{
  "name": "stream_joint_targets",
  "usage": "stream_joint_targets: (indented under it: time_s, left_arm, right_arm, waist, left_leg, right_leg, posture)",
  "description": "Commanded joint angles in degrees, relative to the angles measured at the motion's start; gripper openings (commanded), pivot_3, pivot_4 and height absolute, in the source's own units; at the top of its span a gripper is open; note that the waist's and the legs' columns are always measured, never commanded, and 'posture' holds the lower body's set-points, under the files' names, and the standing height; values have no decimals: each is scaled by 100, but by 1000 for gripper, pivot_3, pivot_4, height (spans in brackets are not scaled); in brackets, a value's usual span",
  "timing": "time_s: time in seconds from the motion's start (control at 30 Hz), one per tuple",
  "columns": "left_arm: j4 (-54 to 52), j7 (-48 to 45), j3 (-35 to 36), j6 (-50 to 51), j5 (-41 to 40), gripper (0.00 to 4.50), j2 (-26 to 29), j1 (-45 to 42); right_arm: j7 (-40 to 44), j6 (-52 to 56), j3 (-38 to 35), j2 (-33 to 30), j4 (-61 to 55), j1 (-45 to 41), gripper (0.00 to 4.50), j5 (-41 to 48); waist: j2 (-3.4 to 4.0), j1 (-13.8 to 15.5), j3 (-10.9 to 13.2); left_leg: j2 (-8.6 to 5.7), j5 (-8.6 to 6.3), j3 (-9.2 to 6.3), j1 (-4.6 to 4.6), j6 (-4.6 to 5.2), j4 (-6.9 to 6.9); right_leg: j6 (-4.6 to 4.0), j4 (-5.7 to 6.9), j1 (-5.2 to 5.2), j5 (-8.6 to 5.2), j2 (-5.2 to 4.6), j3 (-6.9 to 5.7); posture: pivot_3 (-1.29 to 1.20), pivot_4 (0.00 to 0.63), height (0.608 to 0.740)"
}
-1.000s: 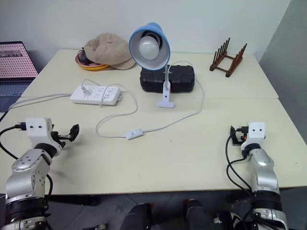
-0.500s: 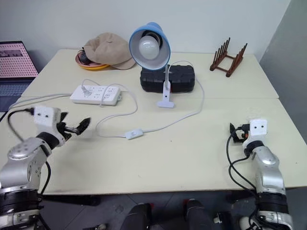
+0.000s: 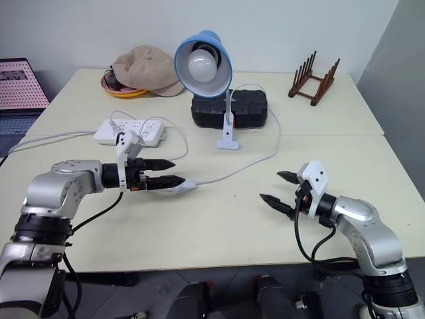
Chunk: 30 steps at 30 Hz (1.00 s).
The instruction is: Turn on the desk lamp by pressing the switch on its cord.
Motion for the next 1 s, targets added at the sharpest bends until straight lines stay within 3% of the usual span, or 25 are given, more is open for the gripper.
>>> stream_joint_targets:
  time_s: [0.03, 0.33, 0.67, 1.0]
  left_arm:
    - [480, -655, -218, -425, 317, 4500, 130, -325]
    - [753, -1234, -597, -2022, 1201, 4500, 195, -104]
    - [1484, -732, -464, -3362, 1732, 4500, -274, -246]
    - [1779, -606, -367, -3767, 1834, 2678, -377, -348]
  right_arm:
    - [87, 241, -98, -157, -543, 15, 4423, 284]
    - [-121, 552, -277, -220, -902, 160, 4423, 429]
    - [52, 276, -389, -313, -906, 649, 4423, 356]
    - [139, -252, -318, -209, -558, 861, 4500, 160]
  waist:
    - [-1, -1, 0]
    - [-2, 16, 0]
    - [-3, 92, 0]
    - [-3, 99, 0]
  left_leg:
    - [0, 0, 0, -2, 0, 0]
    - [1, 0, 1, -5, 0, -1]
    - [1, 0, 3, -6, 0, 4]
    - [1, 0, 3, -5, 0, 5]
  right_leg:
    - [-1, -1, -2, -1, 0, 0]
    - [-8, -1, -3, -5, -2, 1]
    - [-9, -1, -2, -5, -4, 2]
    - [3, 1, -1, 1, -2, 1]
  posture:
    - [0, 150, 740]
    - [0, 150, 740]
    - [0, 150, 740]
    - [0, 150, 740]
